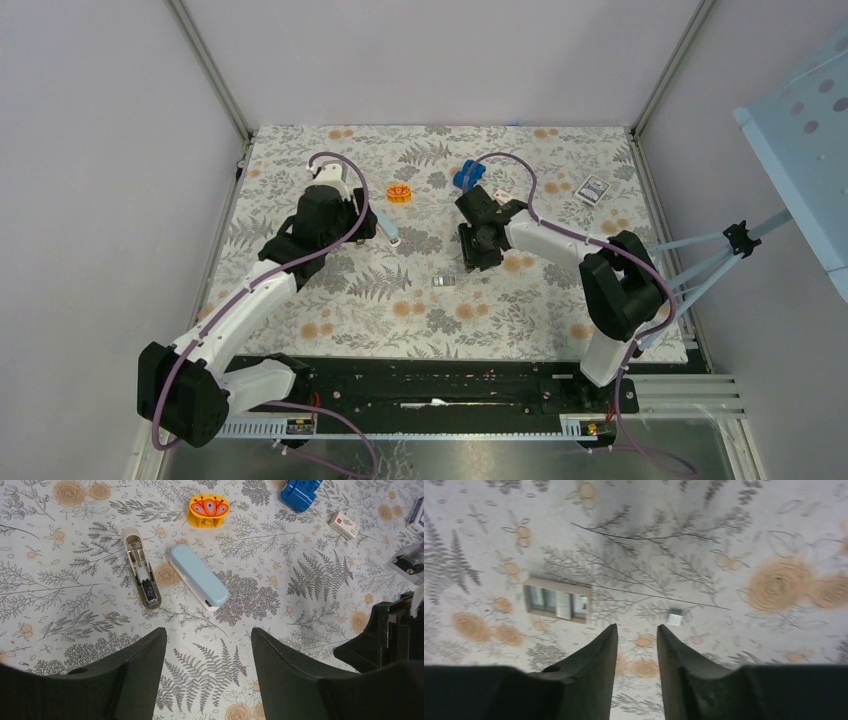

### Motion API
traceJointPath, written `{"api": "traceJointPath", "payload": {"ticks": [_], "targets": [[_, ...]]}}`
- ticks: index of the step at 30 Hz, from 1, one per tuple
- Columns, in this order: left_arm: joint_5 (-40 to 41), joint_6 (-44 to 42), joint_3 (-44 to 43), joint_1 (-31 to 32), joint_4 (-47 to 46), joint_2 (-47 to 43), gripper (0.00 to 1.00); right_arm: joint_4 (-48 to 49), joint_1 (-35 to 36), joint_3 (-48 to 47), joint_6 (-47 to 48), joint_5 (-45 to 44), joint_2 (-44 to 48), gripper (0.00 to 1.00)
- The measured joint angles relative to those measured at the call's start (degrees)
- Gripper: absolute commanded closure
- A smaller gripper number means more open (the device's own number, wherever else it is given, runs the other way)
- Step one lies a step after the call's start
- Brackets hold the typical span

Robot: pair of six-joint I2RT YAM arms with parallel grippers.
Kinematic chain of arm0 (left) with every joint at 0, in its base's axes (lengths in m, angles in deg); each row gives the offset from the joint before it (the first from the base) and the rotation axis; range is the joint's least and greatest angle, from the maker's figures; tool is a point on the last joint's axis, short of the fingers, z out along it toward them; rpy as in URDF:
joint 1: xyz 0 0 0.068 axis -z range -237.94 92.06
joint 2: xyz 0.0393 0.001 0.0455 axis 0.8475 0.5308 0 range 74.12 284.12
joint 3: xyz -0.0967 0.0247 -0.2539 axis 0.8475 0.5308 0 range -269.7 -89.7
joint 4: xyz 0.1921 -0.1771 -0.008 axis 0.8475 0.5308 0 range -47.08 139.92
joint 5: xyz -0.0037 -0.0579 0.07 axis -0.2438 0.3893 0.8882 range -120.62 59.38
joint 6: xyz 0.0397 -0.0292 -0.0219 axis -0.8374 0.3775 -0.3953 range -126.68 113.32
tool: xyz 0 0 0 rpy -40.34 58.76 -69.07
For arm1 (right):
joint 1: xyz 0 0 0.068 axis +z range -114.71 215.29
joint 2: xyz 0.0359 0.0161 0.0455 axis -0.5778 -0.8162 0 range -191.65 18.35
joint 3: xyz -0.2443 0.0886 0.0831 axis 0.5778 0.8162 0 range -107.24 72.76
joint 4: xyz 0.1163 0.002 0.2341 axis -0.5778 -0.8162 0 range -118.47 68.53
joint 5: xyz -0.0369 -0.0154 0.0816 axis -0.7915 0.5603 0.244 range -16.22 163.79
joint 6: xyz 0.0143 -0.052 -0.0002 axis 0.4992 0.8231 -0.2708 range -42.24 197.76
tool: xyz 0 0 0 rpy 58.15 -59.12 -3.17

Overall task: Unload the staples from the stapler
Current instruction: Pick up the staple from the center of the board.

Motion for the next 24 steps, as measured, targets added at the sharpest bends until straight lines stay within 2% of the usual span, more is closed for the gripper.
{"api": "traceJointPath", "payload": {"ticks": [5,10,18,24], "targets": [[0.0,0.0,0.0,0.0,0.0,0.0,0.33,-4.1,0.0,0.0,-1.0,-6.4,0.8,0.49],[0.0,0.0,0.0,0.0,0.0,0.0,0.33,-5.9,0.0,0.3,-1.7,-8.0,0.6,0.49],[-0.1,0.0,0.0,0.0,0.0,0.0,0.33,-5.5,0.0,0.5,-2.3,-8.0,-2.9,0.55],[-0.2,0.0,0.0,0.0,0.0,0.0,0.33,-5.3,0.0,0.5,-2.6,-8.0,-5.0,0.67]]}}
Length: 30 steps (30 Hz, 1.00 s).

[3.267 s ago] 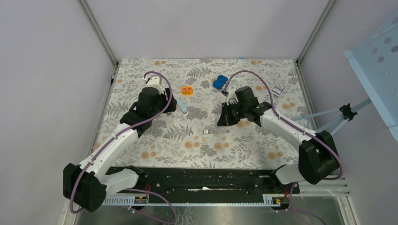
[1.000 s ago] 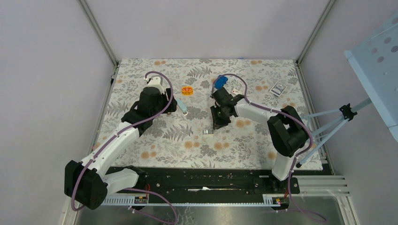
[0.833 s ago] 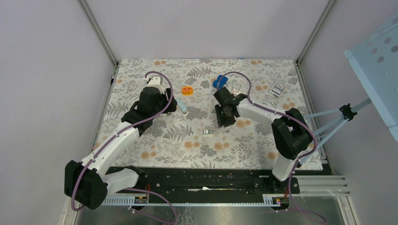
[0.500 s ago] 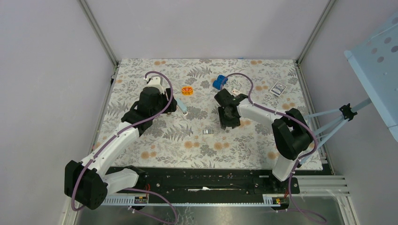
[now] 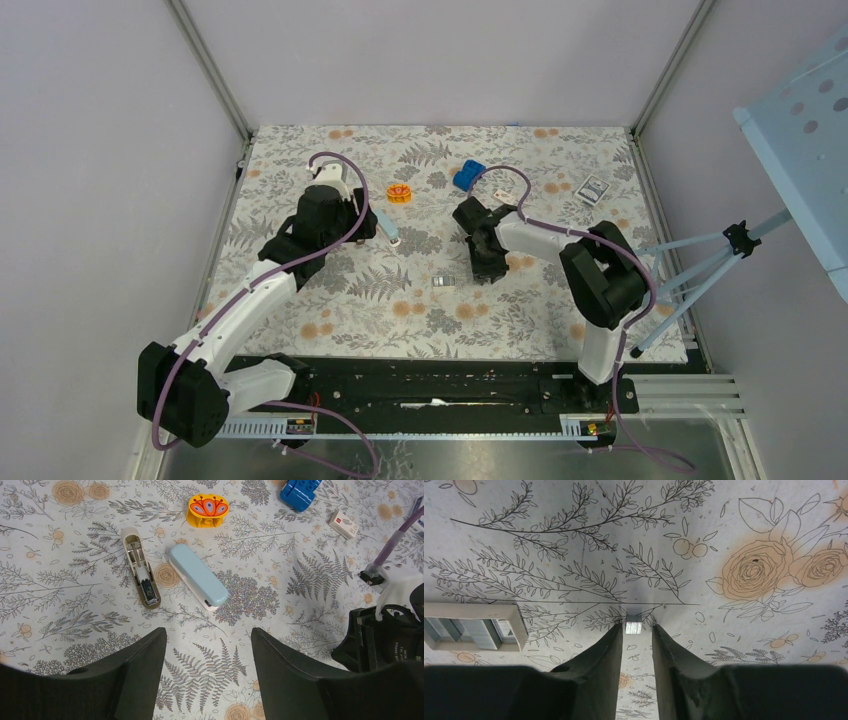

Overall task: Unload the staples from the stapler
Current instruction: Pick up the staple from the center of the board.

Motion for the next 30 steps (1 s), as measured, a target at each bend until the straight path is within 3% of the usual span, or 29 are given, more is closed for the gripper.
{"api": "traceJointPath", "payload": {"ticks": [6,11,15,30], "targets": [[0.0,0.0,0.0,0.0,0.0,0.0,0.33,0.2,0.0,0.1,-0.2,0.0,-0.4,0.75],[0.0,0.0,0.0,0.0,0.0,0.0,0.33,0.3,0.0,0.1,-0.2,-0.1,-0.4,0.64],[0.0,0.0,0.0,0.0,0.0,0.0,0.33,0.5,0.0,0.1,-0.2,-0.3,-0.4,0.63],[0.0,0.0,0.0,0.0,0.0,0.0,0.33,0.9,0.0,-0.3,-0.2,-1.5,-0.8,0.83]]}}
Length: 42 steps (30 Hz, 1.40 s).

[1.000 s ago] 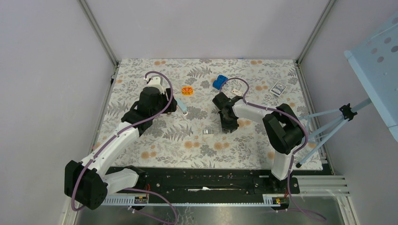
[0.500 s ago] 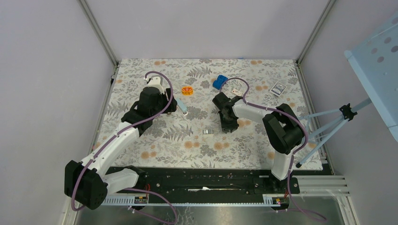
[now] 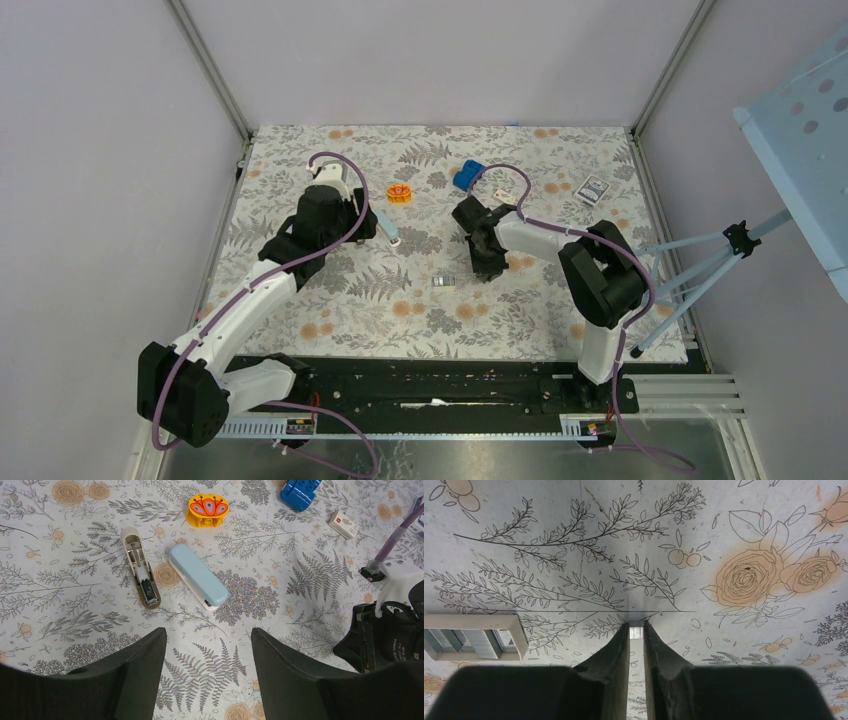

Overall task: Unload the staples from the stapler
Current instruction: Pick up the staple from the center of the board, then place the staple in the staple box.

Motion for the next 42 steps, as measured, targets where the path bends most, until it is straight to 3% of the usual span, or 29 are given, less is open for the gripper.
{"api": "traceJointPath", "payload": {"ticks": [12,23,42], "targets": [[0.0,0.0,0.0,-0.1,0.0,0.0,0.33,-1.0,0.6,-1.0,0.0,0.2,0.0,0.85],[-0.3,0.0,0.0,-0.1,0.0,0.0,0.33,-2.1,8.1,-10.9,-1.3,2.3,-1.5,0.85],[-0.4,0.0,0.0,-0.1,0.0,0.0,0.33,-2.3,10.1,-13.2,-6.6,4.8,-5.3,0.83]]}}
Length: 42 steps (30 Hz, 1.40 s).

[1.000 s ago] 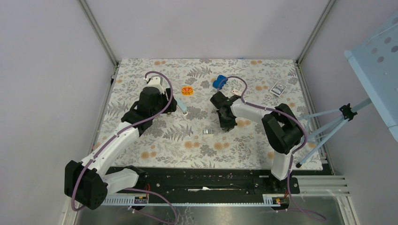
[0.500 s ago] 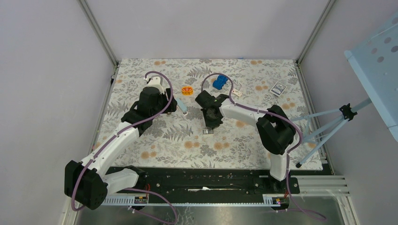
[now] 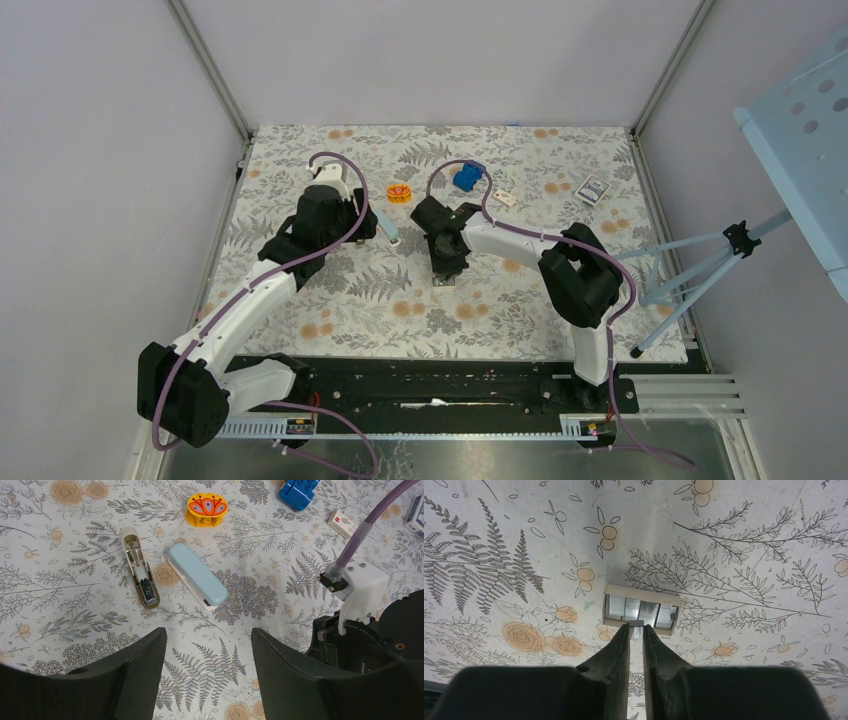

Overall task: Unload the staples from the stapler
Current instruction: Place the staple in the staple box.

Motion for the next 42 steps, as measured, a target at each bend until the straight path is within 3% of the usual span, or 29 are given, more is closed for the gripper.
{"api": "traceJointPath", "payload": {"ticks": [42], "targets": [[0.0,0.0,0.0,0.0,0.4,-0.1,0.33,0.3,0.0,-1.8,-0.7,0.9,-3.0,0.79]]}}
